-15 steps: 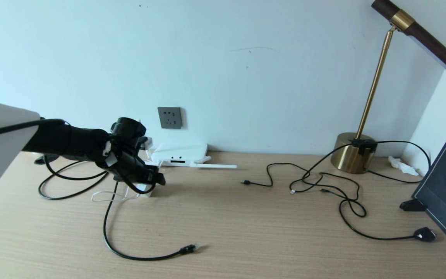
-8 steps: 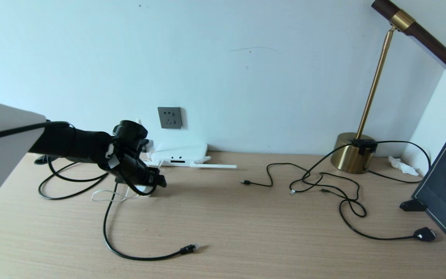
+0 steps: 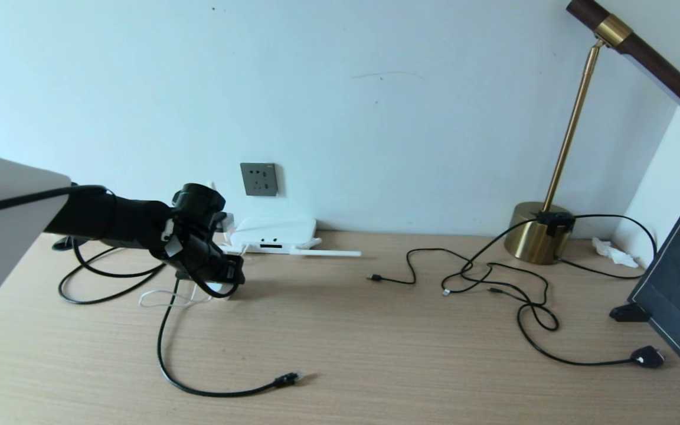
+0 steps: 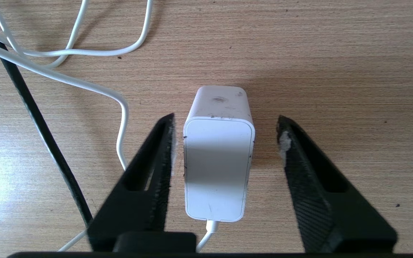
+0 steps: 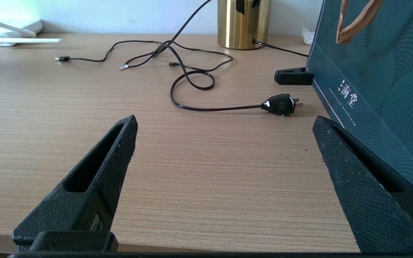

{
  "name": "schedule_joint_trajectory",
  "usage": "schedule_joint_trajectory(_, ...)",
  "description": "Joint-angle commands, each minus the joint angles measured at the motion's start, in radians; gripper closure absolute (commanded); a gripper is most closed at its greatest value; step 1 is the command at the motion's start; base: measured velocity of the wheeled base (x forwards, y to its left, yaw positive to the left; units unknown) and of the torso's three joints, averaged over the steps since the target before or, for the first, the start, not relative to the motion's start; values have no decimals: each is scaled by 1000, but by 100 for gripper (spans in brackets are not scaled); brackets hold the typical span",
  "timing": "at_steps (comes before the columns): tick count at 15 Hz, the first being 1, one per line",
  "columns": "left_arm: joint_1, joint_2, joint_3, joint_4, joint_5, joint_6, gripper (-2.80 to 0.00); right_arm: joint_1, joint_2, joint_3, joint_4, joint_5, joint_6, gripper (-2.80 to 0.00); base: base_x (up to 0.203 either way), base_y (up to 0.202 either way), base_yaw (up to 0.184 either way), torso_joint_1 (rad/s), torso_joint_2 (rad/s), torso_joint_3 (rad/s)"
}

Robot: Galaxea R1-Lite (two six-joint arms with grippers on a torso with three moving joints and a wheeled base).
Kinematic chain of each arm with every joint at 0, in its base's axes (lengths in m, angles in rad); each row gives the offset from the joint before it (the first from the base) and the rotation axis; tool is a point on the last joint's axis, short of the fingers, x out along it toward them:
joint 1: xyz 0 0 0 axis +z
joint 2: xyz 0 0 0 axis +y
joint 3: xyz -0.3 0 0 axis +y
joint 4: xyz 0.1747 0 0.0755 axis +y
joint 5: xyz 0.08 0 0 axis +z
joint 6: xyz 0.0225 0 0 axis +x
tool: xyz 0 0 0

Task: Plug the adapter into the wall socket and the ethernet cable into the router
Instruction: Align plug and socket

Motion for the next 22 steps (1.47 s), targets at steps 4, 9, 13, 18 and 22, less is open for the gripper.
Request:
schedule_joint_trajectory(4, -1, -7, 16, 3, 0, -1, 0, 0, -2, 11, 0, 0, 0, -280, 0, 0, 0, 0, 0, 0)
schedule_joint_trajectory(9, 14, -147, 124, -64, -102, -17, 0, 0, -2, 12, 0, 0, 0, -280, 0, 0, 0, 0, 0, 0)
schedule_joint_trajectory(13, 161, -395, 412, -349, -516, 26, 0, 0, -2, 12, 0, 0, 0, -280, 0, 0, 0, 0, 0, 0)
schedule_joint_trajectory(18, 421, -625, 793, -740, -1009, 89, 0, 0, -1, 12, 0, 0, 0, -280, 0, 0, 0, 0, 0, 0)
schedule_joint_trajectory(22, 441, -610, 894, -1029, -1044, 96, 0, 0, -1, 12, 0, 0, 0, -280, 0, 0, 0, 0, 0, 0)
